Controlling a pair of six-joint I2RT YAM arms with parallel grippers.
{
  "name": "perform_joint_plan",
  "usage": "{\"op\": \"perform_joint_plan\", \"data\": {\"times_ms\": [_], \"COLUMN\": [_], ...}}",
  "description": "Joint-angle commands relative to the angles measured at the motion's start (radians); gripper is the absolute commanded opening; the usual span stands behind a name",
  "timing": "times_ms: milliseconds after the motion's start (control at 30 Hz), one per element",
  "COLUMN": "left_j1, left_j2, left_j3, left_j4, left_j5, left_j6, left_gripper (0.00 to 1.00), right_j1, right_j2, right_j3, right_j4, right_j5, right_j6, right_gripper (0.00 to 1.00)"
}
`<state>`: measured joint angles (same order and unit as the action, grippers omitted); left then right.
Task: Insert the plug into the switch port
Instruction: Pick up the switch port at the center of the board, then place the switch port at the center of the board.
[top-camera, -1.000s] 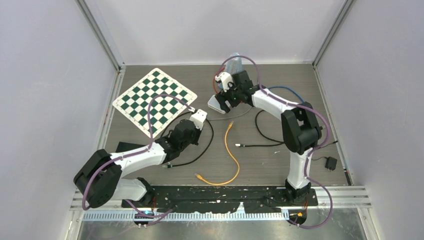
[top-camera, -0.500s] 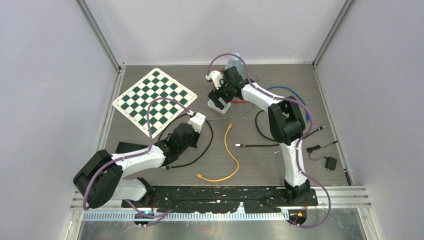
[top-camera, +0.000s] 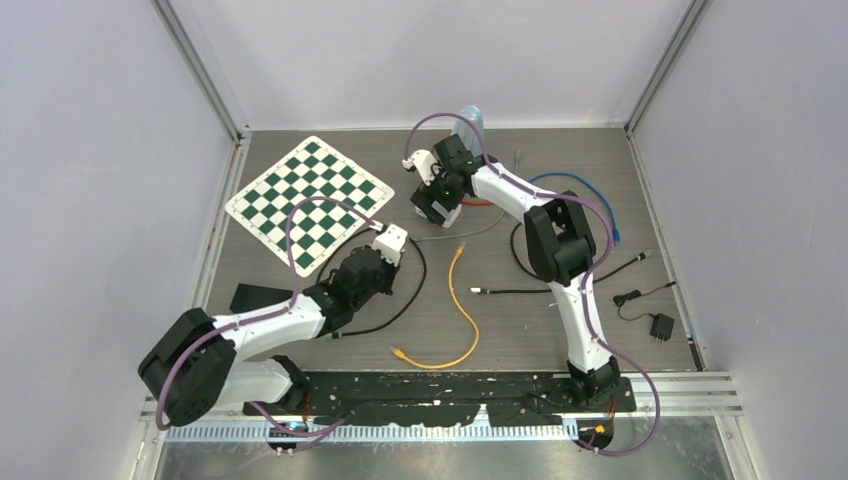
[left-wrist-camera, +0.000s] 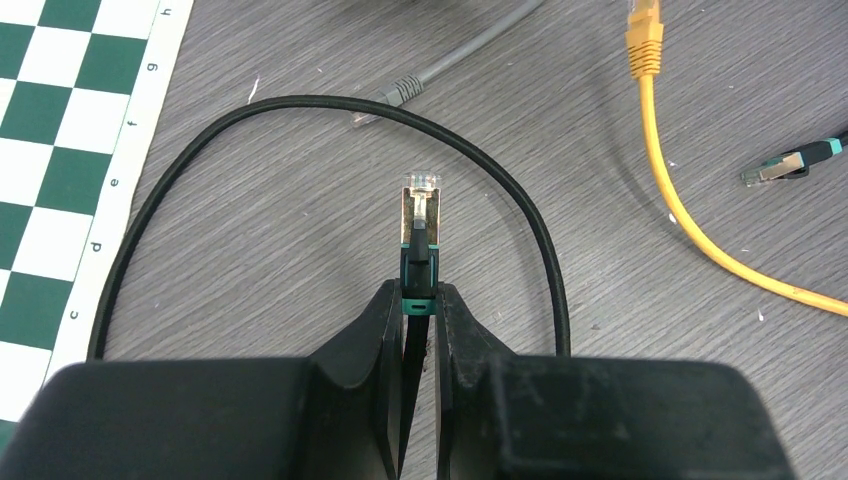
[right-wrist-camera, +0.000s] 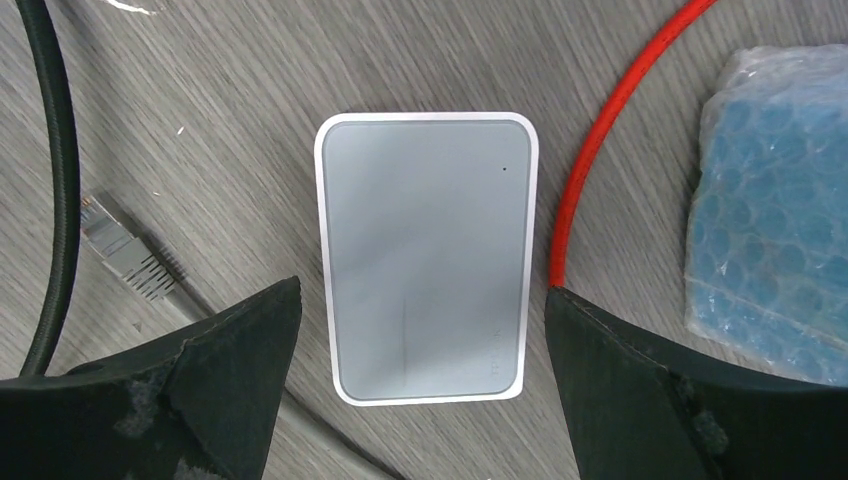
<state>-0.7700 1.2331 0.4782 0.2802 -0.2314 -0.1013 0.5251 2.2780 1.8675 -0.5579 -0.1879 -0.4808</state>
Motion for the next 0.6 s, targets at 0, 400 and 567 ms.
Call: {"op": "perform_joint_plan", "data": {"times_ms": [0, 400, 567], "left_j1": [0.006, 0.006, 0.006], "left_j2": [-0.031, -0.038, -0.03], "left_j3": [-0.004, -0.015, -0.01], "left_j4": [0.053, 0.06, 0.051], "left_j5": [0.001, 0.0, 0.003], "left_j6": [-0.001, 0.01, 0.003], "left_gripper": [0.0, 0.0, 0.0], "right_j1": [0.007, 0.008, 0.006], "right_j2": [0.013, 0.07, 0.026], "right_j3": [0.062, 0.162, 0.143], "right_j4": [-0.038, -0.142, -0.134], "right_j5": [0.001, 0.017, 0.011], "right_j6": [-0.008, -0.006, -0.015], "right_gripper": [0.98, 0.93, 0.79]}}
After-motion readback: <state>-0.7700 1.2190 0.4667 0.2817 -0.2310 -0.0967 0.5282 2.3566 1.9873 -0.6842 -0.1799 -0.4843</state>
